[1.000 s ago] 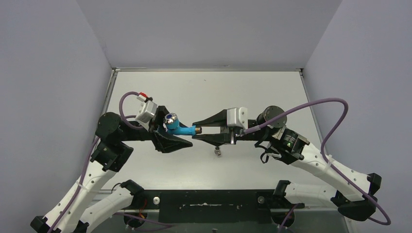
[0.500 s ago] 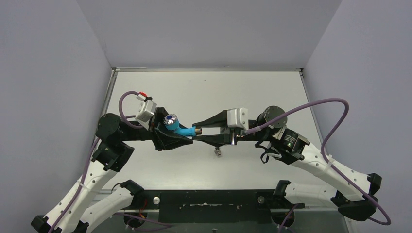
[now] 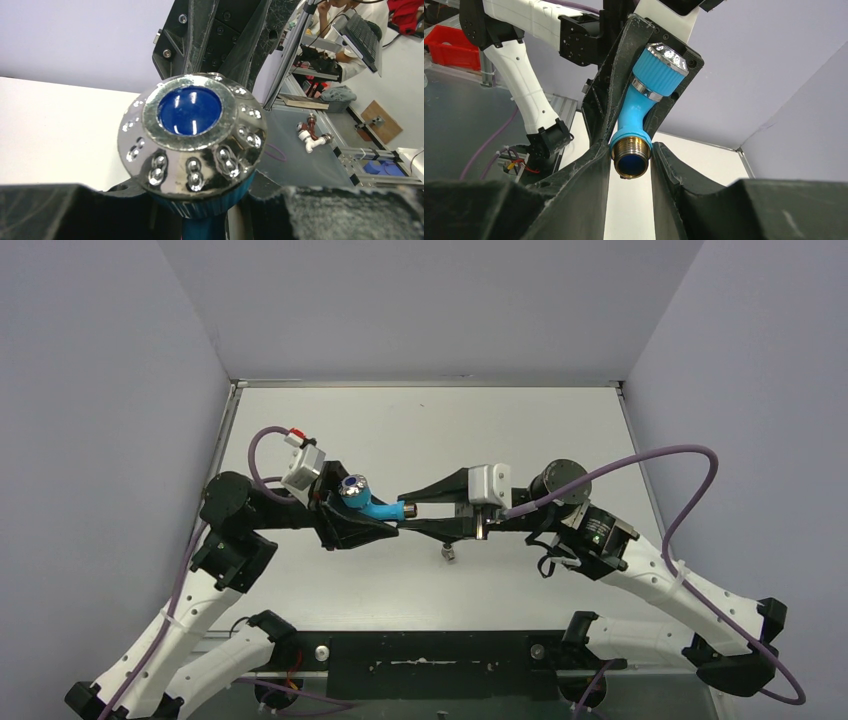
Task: Install the water faucets
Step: Adjust the water faucet, then pick up the adaptor at the center of the board.
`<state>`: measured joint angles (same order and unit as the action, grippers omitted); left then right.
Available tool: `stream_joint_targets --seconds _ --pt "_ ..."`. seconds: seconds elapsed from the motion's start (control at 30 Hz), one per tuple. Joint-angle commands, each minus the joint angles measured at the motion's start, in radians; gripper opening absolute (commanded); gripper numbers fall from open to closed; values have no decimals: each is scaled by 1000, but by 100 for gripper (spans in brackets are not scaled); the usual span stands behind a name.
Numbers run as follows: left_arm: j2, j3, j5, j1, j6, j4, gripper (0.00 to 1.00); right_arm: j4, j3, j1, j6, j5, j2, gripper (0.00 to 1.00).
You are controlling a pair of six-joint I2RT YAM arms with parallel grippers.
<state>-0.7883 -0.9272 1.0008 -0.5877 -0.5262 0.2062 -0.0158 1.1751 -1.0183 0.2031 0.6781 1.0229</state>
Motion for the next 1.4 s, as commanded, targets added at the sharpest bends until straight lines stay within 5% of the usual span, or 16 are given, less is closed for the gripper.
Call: stream_joint_targets --seconds 0.0,0.27,0.47,0.63,0.77,1.1,1.23,1.37 --pt "-4 -66 7 -10 1 57 0 35 -43 -7 21 -74 0 17" --pt "0 -85 -18 -9 141 -162 0 -28 80 -6 16 -211 -37 51" --pt "1 -55 -161 -8 195 -345 0 27 -67 -6 -137 -534 -198 54" --pt "-47 -24 -353 18 169 -539 0 258 -220 -4 -453 -1011 -295 53" --pt "-54 85 -434 82 122 -591 0 499 -298 -2 -729 -1215 -277 53" --pt "-112 181 -760 126 -48 -677 0 598 -299 38 -889 -1089 31 57" --pt "-144 119 -894 133 -30 -767 0 592 -228 146 -846 -849 185 64" --pt "-49 147 -879 173 -10 -685 0 573 -204 175 -839 -737 288 64"
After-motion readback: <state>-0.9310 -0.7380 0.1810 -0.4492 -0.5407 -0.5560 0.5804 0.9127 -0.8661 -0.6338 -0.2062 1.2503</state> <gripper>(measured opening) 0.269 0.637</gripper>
